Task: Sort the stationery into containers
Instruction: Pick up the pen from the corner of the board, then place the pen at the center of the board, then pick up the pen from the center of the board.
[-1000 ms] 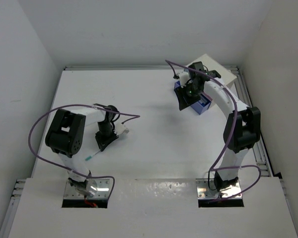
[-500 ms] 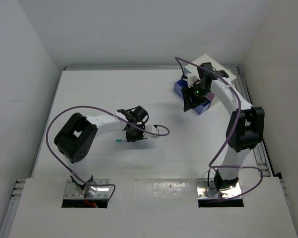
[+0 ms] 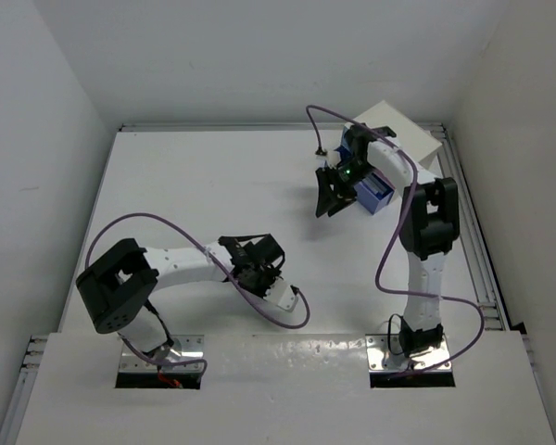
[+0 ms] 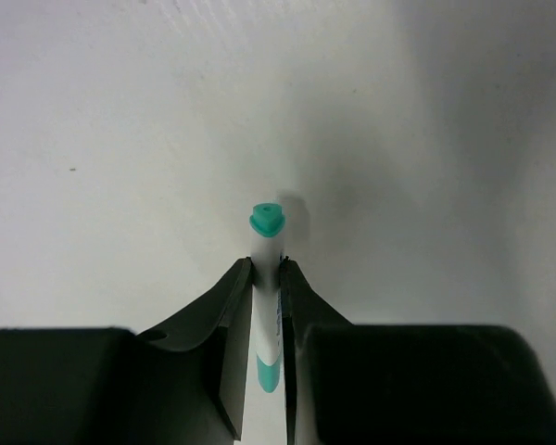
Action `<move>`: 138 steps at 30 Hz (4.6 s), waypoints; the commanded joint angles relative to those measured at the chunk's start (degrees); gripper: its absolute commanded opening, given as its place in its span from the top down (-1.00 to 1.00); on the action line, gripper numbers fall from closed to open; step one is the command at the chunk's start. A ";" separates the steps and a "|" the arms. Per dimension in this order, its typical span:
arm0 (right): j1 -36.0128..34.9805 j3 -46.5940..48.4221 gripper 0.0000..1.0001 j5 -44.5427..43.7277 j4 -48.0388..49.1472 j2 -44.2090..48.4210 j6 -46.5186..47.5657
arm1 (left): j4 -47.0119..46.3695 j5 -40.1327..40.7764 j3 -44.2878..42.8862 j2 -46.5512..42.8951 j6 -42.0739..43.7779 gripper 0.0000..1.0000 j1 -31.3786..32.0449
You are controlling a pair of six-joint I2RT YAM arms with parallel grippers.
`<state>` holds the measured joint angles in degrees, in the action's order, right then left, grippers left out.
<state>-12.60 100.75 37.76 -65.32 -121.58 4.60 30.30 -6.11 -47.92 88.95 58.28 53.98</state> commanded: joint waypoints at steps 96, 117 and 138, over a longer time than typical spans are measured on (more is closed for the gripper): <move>-34.23 -29.64 0.18 -37.58 32.44 17.44 -24.38 | 3.09 -9.80 -12.46 -25.05 -65.67 -1.00 -63.11; -39.17 -24.63 0.46 -45.40 32.63 3.98 -19.10 | 3.88 -14.46 -10.18 -24.44 -60.04 -1.00 -71.73; -15.27 -6.64 1.00 -44.34 22.16 11.81 10.32 | -0.59 -16.13 -9.74 -22.24 -60.13 -1.00 -71.03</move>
<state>-31.14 87.88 -4.60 -41.30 -112.95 6.74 32.73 -20.86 -57.82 66.92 -1.56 -17.30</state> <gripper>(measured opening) 0.036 0.997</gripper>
